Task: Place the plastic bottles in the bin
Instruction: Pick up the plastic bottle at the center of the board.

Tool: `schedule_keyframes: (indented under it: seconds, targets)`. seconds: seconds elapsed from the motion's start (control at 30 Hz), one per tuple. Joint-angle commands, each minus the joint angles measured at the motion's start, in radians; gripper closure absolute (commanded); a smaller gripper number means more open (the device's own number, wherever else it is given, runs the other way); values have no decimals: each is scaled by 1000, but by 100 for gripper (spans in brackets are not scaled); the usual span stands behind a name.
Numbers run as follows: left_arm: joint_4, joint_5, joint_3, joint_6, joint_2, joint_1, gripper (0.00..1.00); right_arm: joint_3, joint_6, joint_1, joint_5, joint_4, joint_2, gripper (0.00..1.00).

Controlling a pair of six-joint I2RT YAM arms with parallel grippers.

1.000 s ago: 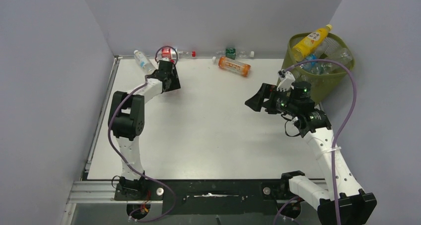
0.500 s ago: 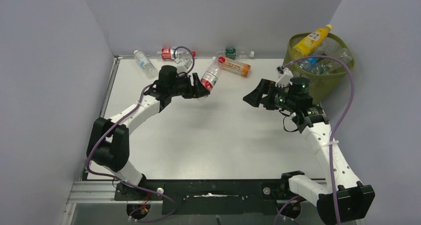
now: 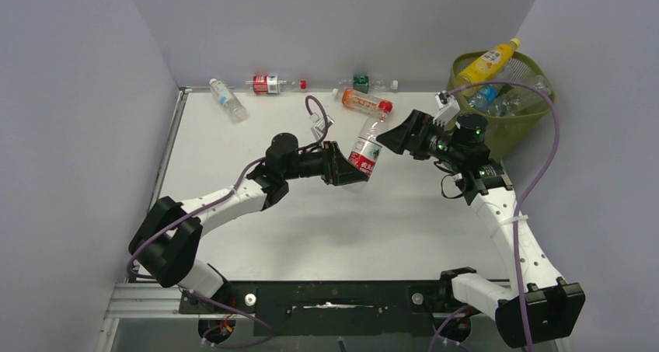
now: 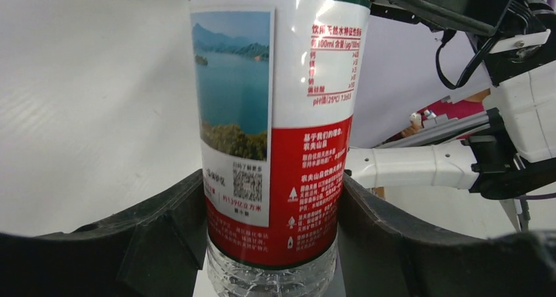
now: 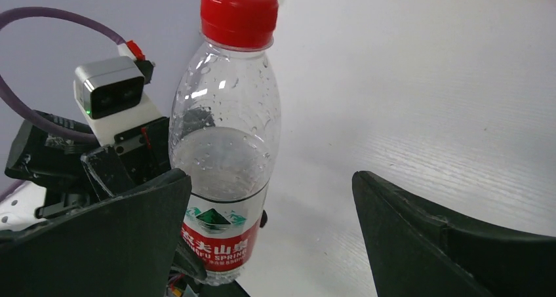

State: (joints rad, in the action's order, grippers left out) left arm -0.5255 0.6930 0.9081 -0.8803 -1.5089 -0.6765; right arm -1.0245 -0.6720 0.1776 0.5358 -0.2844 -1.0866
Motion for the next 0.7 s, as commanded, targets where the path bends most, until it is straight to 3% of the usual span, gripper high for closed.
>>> schedule_keyframes:
  seconds: [0.0, 0.07, 0.2, 0.67]
  targets:
    - [-255, 5, 5, -64, 5, -92, 49, 30, -37, 7, 14, 91, 16, 2]
    - [-261, -14, 5, -62, -7, -116, 49, 40, -38, 8, 18, 92, 31, 1]
    - [-253, -31, 4, -46, -23, -135, 49, 53, -34, 8, 14, 83, 67, 9]
    - [-216, -39, 37, -31, -66, -138, 49, 77, -49, 8, 55, 113, 139, 2]
